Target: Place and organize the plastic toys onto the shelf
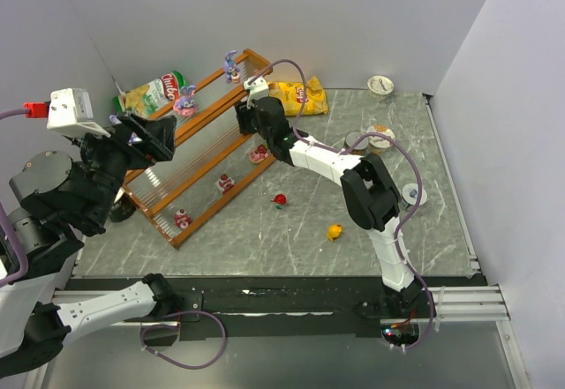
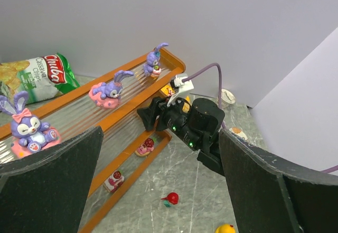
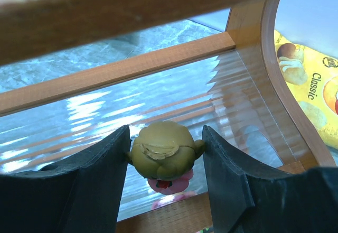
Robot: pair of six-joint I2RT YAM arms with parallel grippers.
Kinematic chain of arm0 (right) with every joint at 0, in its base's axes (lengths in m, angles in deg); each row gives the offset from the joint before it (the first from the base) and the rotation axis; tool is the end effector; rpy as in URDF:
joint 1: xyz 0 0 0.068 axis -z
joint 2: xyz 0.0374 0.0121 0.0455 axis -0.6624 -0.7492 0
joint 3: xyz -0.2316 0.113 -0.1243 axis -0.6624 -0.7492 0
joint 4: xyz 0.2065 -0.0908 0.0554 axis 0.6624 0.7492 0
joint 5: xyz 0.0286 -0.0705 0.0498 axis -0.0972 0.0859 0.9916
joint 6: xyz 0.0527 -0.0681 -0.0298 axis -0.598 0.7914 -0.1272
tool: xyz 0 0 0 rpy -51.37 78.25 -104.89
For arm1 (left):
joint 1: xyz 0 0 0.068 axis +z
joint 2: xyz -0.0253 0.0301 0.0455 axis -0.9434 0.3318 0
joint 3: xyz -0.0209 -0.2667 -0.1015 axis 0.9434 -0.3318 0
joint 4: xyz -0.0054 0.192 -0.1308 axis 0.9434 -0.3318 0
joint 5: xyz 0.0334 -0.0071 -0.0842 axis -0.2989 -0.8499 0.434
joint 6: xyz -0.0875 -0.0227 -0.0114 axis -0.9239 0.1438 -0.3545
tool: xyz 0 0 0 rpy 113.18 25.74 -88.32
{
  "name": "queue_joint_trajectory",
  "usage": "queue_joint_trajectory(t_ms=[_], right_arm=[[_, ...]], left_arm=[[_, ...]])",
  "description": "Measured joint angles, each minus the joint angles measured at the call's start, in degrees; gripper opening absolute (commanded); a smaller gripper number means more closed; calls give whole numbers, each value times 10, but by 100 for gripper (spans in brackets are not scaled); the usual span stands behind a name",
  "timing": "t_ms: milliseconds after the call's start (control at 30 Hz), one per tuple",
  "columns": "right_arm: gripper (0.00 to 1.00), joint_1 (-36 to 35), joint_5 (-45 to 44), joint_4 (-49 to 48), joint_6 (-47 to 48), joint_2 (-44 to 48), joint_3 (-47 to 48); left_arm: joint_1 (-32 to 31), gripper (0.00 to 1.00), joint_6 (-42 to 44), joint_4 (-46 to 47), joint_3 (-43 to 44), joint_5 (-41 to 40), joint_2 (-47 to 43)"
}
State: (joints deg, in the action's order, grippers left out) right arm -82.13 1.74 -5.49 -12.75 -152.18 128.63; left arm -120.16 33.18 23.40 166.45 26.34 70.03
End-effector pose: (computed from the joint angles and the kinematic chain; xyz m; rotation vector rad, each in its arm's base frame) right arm 0.4282 0.3496 0.2759 -0.4673 1.7072 0.3952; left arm 0.0935 -0.0280 0.5244 -0.2113 1.5202 -0.4711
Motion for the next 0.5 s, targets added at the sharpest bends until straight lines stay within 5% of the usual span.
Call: queue_joint_trajectory(t_ms=[500], right_arm=[[76, -2, 0, 13, 2, 0, 1]], left_arm=[[0, 96, 4, 4, -5, -2, -2]])
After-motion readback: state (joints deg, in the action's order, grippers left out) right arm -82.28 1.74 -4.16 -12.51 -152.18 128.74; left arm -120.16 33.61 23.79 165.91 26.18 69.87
